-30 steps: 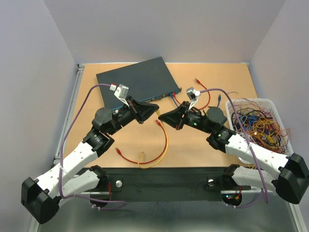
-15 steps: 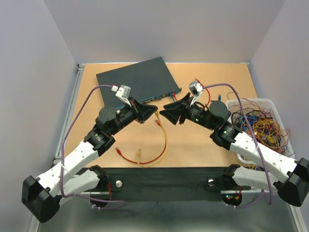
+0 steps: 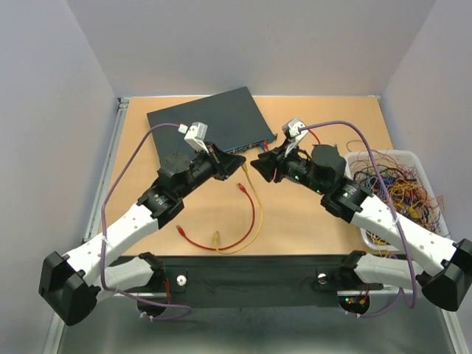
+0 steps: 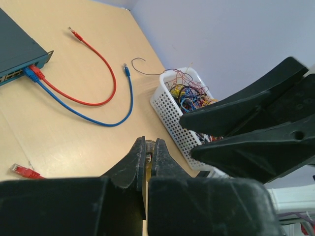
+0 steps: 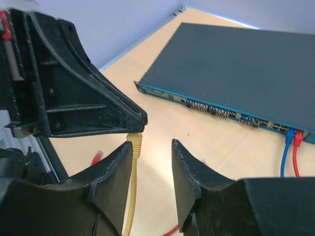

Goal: Insert the plug into the switch port

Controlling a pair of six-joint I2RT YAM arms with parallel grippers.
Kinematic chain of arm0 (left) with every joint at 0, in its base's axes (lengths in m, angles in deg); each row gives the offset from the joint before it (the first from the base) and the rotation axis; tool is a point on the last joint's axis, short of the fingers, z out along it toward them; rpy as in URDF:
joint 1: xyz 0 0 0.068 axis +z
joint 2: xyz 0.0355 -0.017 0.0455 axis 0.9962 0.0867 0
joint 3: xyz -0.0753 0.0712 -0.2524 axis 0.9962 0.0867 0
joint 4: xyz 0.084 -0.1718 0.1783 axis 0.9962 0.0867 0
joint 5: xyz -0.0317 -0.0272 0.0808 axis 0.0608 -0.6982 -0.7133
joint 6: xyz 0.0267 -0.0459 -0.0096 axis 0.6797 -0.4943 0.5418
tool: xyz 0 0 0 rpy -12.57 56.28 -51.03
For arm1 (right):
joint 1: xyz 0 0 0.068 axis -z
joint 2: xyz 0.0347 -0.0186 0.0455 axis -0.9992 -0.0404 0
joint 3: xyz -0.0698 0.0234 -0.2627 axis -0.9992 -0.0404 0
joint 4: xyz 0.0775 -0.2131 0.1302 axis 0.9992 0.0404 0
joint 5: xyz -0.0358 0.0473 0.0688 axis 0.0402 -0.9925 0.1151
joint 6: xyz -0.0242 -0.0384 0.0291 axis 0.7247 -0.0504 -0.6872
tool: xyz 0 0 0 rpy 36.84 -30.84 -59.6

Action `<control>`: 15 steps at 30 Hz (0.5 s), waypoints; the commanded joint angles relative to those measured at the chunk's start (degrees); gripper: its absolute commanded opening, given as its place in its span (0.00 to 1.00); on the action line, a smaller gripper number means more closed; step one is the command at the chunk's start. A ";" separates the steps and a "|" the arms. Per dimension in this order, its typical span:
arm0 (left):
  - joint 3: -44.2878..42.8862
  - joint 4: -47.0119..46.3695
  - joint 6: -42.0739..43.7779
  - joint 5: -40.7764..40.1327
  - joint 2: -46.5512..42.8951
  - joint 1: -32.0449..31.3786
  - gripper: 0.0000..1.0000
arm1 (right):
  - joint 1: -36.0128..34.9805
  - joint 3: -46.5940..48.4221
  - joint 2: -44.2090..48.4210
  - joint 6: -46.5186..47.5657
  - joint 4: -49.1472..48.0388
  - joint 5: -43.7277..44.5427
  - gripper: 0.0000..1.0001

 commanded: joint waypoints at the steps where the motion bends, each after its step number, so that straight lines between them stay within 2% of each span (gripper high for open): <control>1: -3.75 -1.74 -1.40 -2.55 1.32 -1.25 0.00 | -0.84 2.34 -0.77 2.02 1.87 1.85 0.43; 15: -6.04 -2.44 -2.54 -5.62 5.45 -4.24 0.00 | -1.02 1.64 -1.65 1.31 1.79 1.93 0.42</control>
